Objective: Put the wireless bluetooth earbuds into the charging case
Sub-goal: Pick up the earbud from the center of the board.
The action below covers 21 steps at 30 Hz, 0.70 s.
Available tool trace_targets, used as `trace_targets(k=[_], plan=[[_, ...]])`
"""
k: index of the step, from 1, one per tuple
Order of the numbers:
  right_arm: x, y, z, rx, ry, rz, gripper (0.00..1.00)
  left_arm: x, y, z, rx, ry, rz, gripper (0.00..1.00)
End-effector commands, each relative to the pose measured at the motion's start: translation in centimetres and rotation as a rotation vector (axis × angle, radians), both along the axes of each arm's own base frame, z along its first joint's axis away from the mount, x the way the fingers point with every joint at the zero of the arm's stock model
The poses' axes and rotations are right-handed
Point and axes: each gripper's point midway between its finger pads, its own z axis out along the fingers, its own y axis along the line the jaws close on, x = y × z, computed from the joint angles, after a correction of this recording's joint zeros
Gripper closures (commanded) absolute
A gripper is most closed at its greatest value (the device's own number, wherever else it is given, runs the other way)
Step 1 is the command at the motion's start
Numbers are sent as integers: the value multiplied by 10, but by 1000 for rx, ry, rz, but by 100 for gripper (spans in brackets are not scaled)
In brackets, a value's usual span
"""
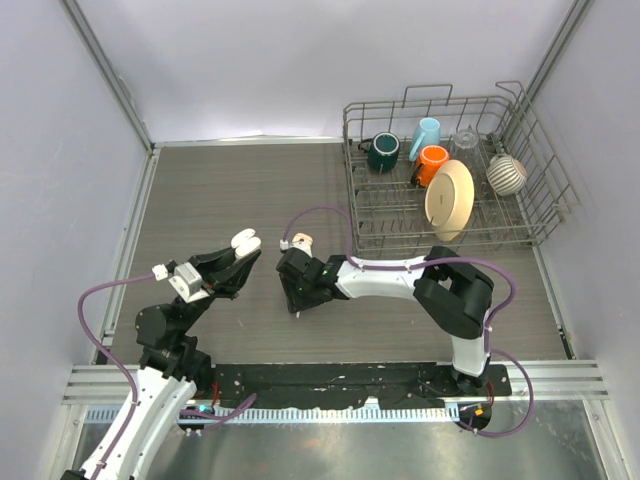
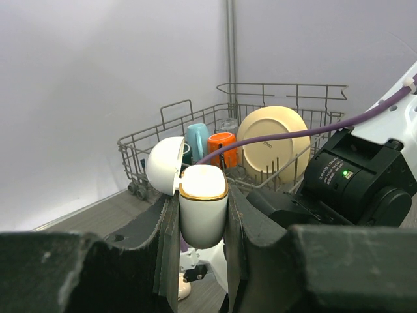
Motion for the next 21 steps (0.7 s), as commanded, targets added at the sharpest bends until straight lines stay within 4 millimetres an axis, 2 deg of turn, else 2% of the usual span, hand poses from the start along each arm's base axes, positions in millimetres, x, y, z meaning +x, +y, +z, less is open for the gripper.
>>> trace_targets(k=[1, 21], plan=[[4, 10, 10, 8, -30, 14, 57, -5, 3, 19, -33, -53, 8, 100], [4, 6, 1, -90, -45, 12, 64, -3, 5, 17, -42, -47, 21, 100]])
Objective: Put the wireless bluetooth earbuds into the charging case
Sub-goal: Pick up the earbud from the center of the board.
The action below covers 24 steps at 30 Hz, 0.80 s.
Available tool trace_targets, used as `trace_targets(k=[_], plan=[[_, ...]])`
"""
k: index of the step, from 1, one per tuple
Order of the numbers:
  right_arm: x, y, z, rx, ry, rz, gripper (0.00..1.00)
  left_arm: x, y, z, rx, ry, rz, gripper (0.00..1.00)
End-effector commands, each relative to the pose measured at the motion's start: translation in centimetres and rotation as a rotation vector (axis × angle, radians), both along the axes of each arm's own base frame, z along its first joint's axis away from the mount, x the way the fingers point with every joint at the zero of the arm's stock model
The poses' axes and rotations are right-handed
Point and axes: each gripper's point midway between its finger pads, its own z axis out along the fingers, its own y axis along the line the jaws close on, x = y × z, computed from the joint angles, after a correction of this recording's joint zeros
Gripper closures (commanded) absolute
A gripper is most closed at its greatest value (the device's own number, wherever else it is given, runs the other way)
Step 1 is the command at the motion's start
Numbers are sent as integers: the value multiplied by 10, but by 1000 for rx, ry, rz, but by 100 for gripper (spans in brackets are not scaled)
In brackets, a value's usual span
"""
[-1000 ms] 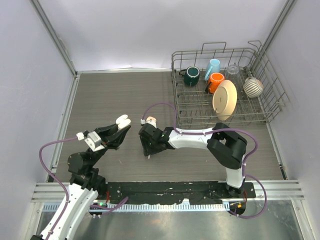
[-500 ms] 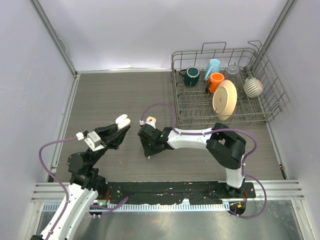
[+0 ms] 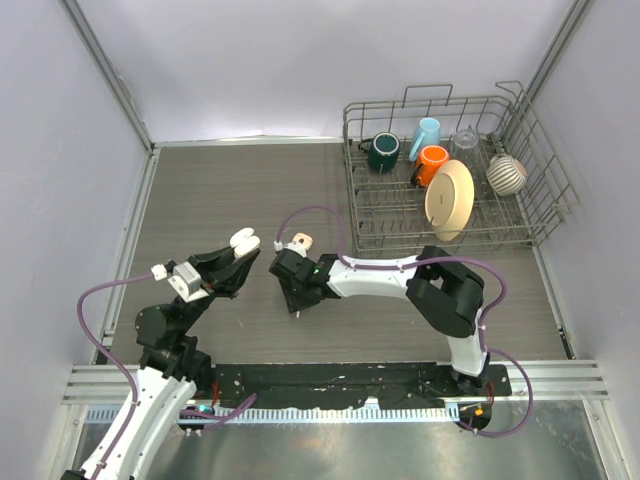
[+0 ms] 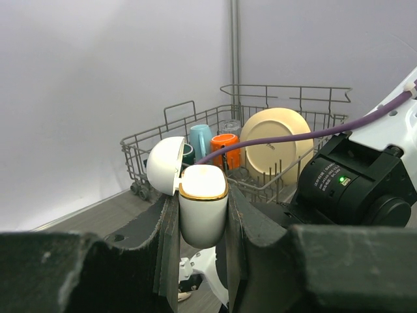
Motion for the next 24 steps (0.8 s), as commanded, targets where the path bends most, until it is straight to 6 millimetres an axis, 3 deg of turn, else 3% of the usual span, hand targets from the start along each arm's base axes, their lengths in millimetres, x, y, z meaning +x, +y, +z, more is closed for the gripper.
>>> trace_targets(k=[1, 13, 24], plan=[[3, 1, 4, -39, -36, 3, 64, -4, 4, 15, -32, -47, 9, 100], [2, -2, -6, -83, -37, -2, 65, -6, 7, 15, -40, -50, 27, 100], [5, -6, -5, -104, -55, -2, 77, -5, 7, 14, -37, -46, 26, 100]])
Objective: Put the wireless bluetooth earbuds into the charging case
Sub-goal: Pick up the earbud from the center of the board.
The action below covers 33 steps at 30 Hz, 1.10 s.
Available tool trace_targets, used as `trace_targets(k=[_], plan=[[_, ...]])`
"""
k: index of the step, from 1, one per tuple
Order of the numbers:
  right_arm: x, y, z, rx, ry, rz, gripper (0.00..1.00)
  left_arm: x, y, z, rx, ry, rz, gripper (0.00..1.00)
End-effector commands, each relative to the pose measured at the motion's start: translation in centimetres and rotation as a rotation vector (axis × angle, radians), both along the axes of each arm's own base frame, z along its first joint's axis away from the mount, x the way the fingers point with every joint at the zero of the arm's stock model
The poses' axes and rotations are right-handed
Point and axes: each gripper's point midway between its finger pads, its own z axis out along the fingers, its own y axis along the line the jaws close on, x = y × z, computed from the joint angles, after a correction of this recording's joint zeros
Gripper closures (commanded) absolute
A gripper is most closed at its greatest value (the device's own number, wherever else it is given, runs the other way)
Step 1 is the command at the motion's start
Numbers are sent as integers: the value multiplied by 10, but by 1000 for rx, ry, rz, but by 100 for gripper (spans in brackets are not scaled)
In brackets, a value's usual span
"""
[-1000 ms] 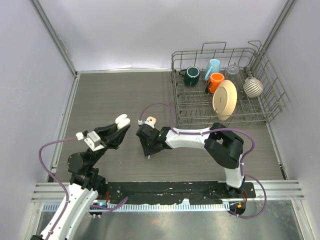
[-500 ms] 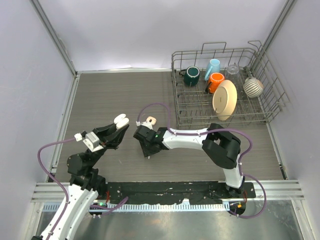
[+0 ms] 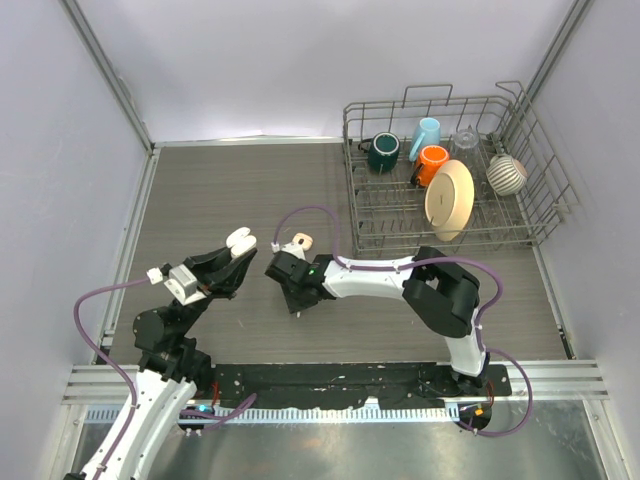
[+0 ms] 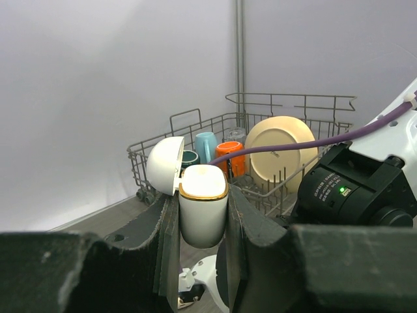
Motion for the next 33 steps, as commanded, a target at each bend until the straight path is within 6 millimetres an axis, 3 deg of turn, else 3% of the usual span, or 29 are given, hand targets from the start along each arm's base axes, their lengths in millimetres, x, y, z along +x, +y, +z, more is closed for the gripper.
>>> trace_targets(k=[1, 7, 11, 12, 14, 15, 18, 25, 26, 33], plan=[[5, -4, -3, -43, -31, 5, 77, -2, 2, 7, -19, -24, 6, 100], [14, -11, 5, -55, -91, -21, 94, -3, 2, 9, -19, -26, 8, 100], [29, -19, 34, -3, -208, -68, 98, -2, 2, 9, -19, -25, 8, 100], [33, -18, 49, 34, -246, -80, 99, -2, 3, 9, -18, -25, 12, 100], [38, -24, 58, 41, -294, -98, 99, -1, 3, 10, -20, -25, 11, 100], [42, -24, 72, 77, -325, -107, 99, -1, 2, 10, -20, -25, 11, 100], [48, -30, 88, 106, -385, -135, 99, 0, 2, 8, -25, -22, 9, 100], [60, -45, 154, 240, -549, -189, 99, 3, 0, 9, -27, -14, 3, 100], [62, -45, 175, 296, -581, -204, 99, 3, 0, 10, -27, -15, 4, 100], [64, -60, 248, 452, -723, -231, 99, 5, -1, 10, -44, -1, -6, 100]])
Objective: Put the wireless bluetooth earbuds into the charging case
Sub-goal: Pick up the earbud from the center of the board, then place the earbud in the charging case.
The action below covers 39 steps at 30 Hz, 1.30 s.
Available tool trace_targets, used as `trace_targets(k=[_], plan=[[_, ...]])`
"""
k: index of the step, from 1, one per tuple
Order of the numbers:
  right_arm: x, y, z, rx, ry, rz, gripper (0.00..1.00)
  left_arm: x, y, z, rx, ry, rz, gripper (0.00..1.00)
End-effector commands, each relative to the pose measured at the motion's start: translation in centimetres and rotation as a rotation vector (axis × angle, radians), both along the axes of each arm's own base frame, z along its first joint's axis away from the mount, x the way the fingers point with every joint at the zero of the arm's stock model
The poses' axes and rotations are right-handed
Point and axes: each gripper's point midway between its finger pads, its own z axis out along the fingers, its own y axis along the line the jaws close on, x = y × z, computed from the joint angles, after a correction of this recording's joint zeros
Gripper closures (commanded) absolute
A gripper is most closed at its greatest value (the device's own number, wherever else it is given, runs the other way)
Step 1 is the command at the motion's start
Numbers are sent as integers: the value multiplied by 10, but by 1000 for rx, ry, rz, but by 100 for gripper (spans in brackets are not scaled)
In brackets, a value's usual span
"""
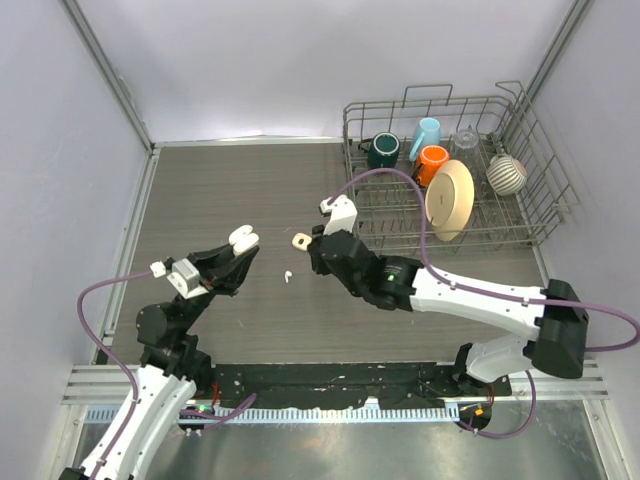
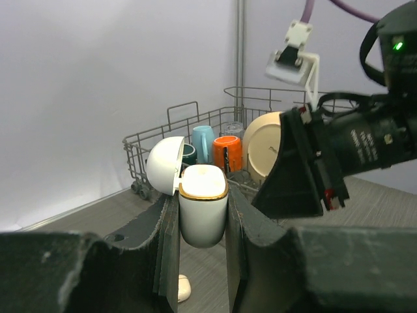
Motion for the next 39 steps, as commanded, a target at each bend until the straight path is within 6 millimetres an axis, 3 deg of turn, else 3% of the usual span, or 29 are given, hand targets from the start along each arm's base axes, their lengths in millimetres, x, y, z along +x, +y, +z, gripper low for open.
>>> trace_targets(k=[1, 9, 20, 26, 32, 39], plan=[[11, -7, 68, 150, -160, -42, 99, -4, 1, 16, -41, -45, -6, 100], [4, -7, 139, 340, -267, 9, 99, -5, -5, 15, -38, -34, -45, 100], [-9, 6, 190, 481, -446, 128, 99, -3, -11, 11, -29, -24, -75, 100], [-32, 30, 208, 505, -536, 265, 99, 0, -12, 8, -24, -14, -77, 100], [-49, 59, 204, 486, -558, 382, 99, 1, -13, 7, -19, -13, -81, 100], [-48, 75, 194, 450, -564, 410, 99, -1, -15, 6, -7, -19, -95, 100]])
